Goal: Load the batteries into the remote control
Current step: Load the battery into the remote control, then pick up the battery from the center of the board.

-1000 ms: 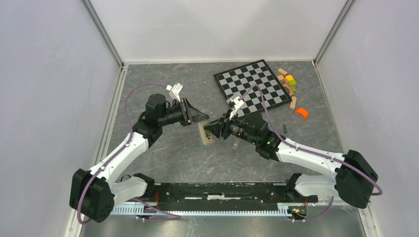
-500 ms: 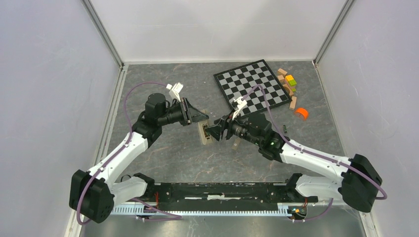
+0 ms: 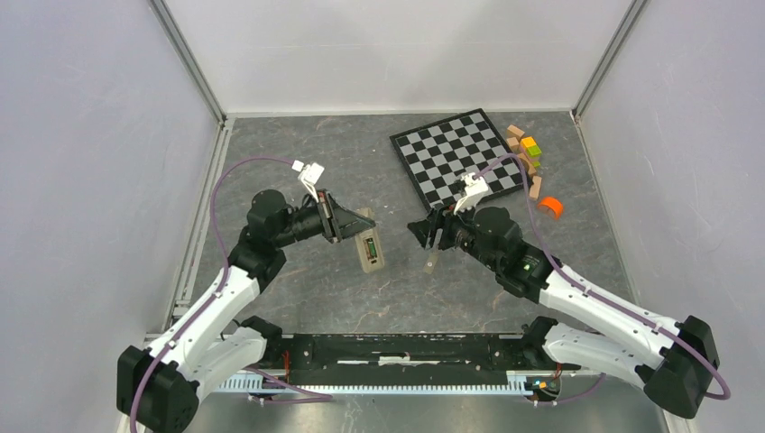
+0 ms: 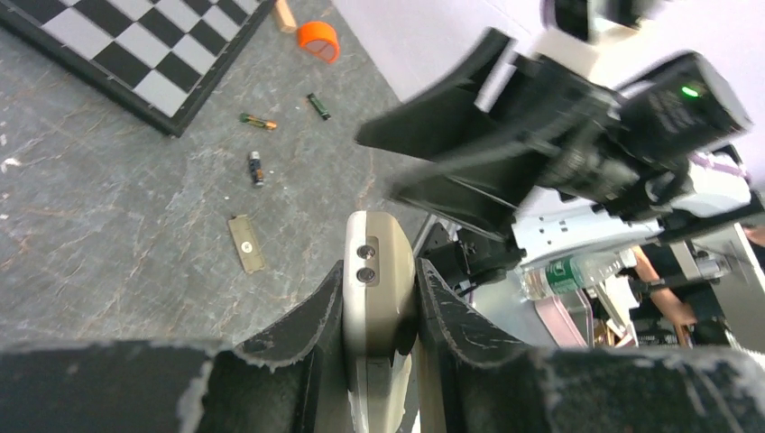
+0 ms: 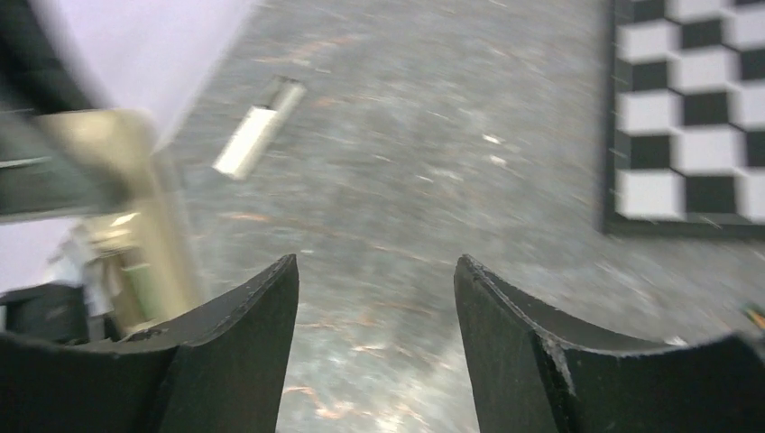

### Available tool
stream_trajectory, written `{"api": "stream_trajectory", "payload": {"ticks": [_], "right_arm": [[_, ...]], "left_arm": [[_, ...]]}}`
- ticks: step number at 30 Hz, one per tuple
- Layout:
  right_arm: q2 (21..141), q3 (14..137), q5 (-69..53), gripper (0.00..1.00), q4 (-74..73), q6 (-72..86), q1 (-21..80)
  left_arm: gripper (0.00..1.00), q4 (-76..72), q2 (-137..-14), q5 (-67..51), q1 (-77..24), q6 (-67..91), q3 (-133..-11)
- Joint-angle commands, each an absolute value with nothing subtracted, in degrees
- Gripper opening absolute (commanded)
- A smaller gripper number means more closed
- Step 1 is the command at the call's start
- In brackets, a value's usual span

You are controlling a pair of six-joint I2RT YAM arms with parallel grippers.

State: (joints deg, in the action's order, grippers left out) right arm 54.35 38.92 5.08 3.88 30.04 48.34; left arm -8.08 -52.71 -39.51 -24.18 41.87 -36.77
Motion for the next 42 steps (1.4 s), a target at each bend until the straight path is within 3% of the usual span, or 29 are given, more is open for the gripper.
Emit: {"api": "stream_trajectory", "payload": {"ticks": [1, 9, 15, 26, 30, 35, 42], "right_arm": [[56.04, 42.28, 21.67, 0.68, -11.84, 31.47, 45.45], [66.57, 42.21, 24.86, 0.66, -18.88, 33.87, 38.8], [74.53, 42.13, 24.06, 0.58, -17.06, 33.1, 35.84], [85.26, 45.63, 22.98, 0.52, -13.61, 33.73, 34.72], [85.23, 46.61, 26.18, 0.53, -14.07, 32.45, 33.82], [82.23, 45.54, 27.98, 0.65, -11.88, 23.52, 31.27], [85.17, 46.74, 15.35, 0.67, -12.13, 6.58, 23.07]], "left_arm": [[0.02, -19.05, -49.31, -45.09, -24.26, 39.84, -34.62], [0.02, -21.35, -48.04, -44.57, -24.28, 39.56, -33.48], [0.02, -22.47, -47.95, -44.47, -24.26, 40.58, -33.47], [0.02, -24.35, -48.59, -44.65, -24.3, 41.83, -32.23], [0.02, -23.78, -48.58, -44.4, -24.29, 41.75, -32.2], [0.02, -19.88, -48.97, -42.41, -24.27, 40.44, -33.38], [0.02, -18.9, -50.86, -41.84, -24.26, 40.78, -34.01]]}}
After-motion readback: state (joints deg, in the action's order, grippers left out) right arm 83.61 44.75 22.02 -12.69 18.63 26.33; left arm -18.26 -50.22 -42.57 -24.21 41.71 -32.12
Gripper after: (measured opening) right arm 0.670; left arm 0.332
